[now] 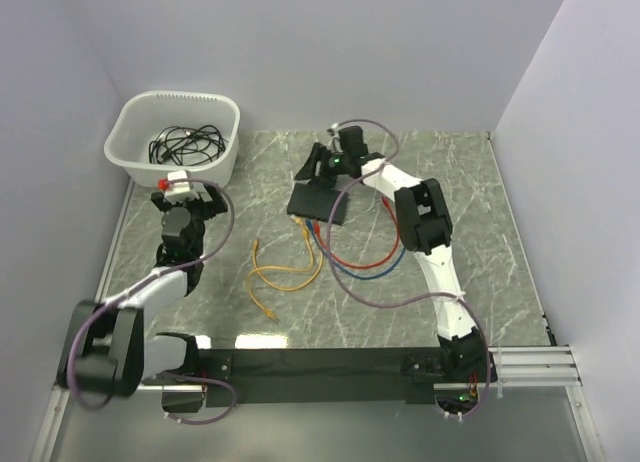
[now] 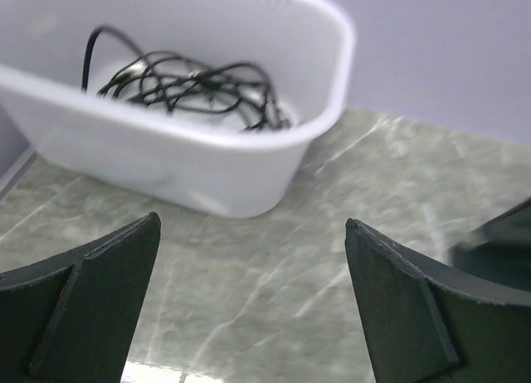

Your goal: Insert the plug into the switch port

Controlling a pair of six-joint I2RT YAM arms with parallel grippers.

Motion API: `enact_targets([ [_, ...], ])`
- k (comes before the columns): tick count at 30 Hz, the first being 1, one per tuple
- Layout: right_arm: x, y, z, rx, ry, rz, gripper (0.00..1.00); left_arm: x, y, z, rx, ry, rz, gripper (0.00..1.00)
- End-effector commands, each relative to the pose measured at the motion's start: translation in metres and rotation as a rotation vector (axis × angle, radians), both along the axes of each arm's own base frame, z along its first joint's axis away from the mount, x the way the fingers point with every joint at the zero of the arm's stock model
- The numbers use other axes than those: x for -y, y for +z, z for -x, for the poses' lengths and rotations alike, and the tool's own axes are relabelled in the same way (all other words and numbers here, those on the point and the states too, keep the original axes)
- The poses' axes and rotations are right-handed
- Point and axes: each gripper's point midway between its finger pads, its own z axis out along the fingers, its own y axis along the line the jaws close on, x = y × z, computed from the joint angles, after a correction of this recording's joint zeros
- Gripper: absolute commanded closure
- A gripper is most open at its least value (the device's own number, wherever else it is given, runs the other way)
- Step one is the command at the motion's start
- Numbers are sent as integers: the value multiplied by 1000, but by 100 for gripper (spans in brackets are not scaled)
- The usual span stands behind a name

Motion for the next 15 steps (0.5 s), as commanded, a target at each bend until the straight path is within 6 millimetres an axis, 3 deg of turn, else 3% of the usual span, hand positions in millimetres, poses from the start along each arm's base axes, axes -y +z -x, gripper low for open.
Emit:
enact_targets([
  [1,-50,21,47,73,261,-58,34,6,43,7,15,14,91,1],
  [4,-65,51,64,208,331,-23,34,19,67,17,50,-46,208,1],
  [5,-60,40,75,196,328,2,34,18,63,18,44,-26,256,1],
  [6,-61,78,72,310,306,-13,34,10,54,19,36,49,360,1],
  [7,-53,69,83,298,300,-1,34,7,39,21,-20,79,378,1],
  [8,-50,80,87,329,294,-8,34,7,33,18,-52,75,374,1],
  [9,-46,116,88,417,269,-21,34,24,32,16,-82,-31,356,0],
  [10,-36,107,96,416,255,12,34,30,35,15,-85,-62,364,1],
  [11,-29,111,97,436,223,35,34,36,38,15,-73,-96,380,1],
  [12,-20,138,100,494,183,40,34,42,43,15,-54,-130,395,1],
  [13,-2,123,97,482,102,115,34,51,39,20,-55,-176,412,1],
  [15,16,142,103,522,39,154,33,57,43,24,-33,-207,431,1],
])
